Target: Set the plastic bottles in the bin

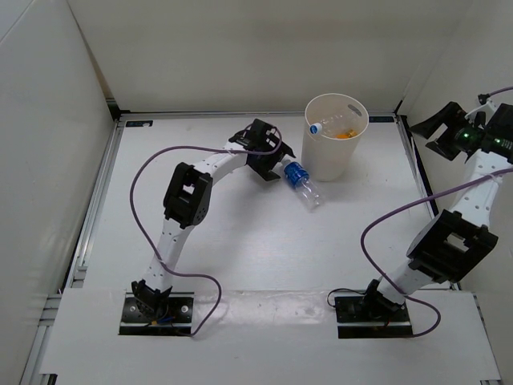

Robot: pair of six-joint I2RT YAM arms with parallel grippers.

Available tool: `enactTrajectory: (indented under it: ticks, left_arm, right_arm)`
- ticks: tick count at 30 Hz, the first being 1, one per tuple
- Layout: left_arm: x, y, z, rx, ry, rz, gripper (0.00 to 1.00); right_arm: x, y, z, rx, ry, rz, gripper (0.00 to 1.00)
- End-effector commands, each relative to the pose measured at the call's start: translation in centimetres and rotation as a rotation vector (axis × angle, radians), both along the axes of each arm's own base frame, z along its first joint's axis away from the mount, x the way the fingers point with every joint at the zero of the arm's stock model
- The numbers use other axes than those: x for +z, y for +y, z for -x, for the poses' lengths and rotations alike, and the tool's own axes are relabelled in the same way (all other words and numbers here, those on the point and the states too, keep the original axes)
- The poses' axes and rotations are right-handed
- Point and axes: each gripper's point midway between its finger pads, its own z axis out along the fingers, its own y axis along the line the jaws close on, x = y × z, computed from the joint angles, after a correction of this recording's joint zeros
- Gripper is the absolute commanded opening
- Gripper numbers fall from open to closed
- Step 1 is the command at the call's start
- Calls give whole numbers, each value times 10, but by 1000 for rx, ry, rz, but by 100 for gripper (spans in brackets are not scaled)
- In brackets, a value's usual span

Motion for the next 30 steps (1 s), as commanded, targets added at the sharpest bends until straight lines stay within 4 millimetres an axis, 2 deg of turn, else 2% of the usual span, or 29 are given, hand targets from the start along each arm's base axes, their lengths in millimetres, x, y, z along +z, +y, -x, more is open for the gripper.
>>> enactTrajectory:
  ticks: [1,2,4,5,7,8,14,15,19,20,22,23,26,28,30]
  left_arm:
    - [15,-11,-5,20,3,57,99]
    - [8,-13,-8,22,15,59,99]
    - [11,-17,-11,16,8,72,99]
    - [3,-21,-11,14,18,71,99]
    - [8,-25,-16,15,7,87,99]
    - [2,-28,-14,11,15,87,97]
    - [-3,-41,-12,1,21,133,81]
    - [-5,-42,-8,-11,30,138,75]
    - [-2,-41,-5,-26,27,161,61]
    - [-9,-39,0,-30,38,159,58]
    - [2,-37,-2,-33,14,177,53]
    - [-5,-32,1,-33,31,166,49]
    - [-1,-13,1,-35,22,151,39]
    - [16,4,-2,-37,-23,130,32]
    - [25,28,-10,-9,-63,71,29]
  right_arm:
    - [16,-12,11,-48,-38,1,90]
    - [15,-13,13,-55,-32,-8,90]
    - [15,-16,13,-63,-35,-3,90]
    - [15,-18,13,-68,-35,-2,90]
    - [16,-18,15,-73,-36,-4,90]
    - [15,-19,15,-75,-32,-6,90]
    - [12,-34,16,-112,-32,-4,90]
    - [13,-37,16,-119,-34,0,90]
    - [8,-45,17,-143,-19,-16,90]
    - [7,-46,17,-148,-18,-19,90]
    - [6,-43,15,-137,-17,-23,90]
    - [4,-44,15,-143,-11,-28,90]
    - [4,-39,14,-129,-12,-32,90]
    - [4,-37,13,-126,-9,-36,90]
    - [3,-32,11,-114,-8,-37,90]
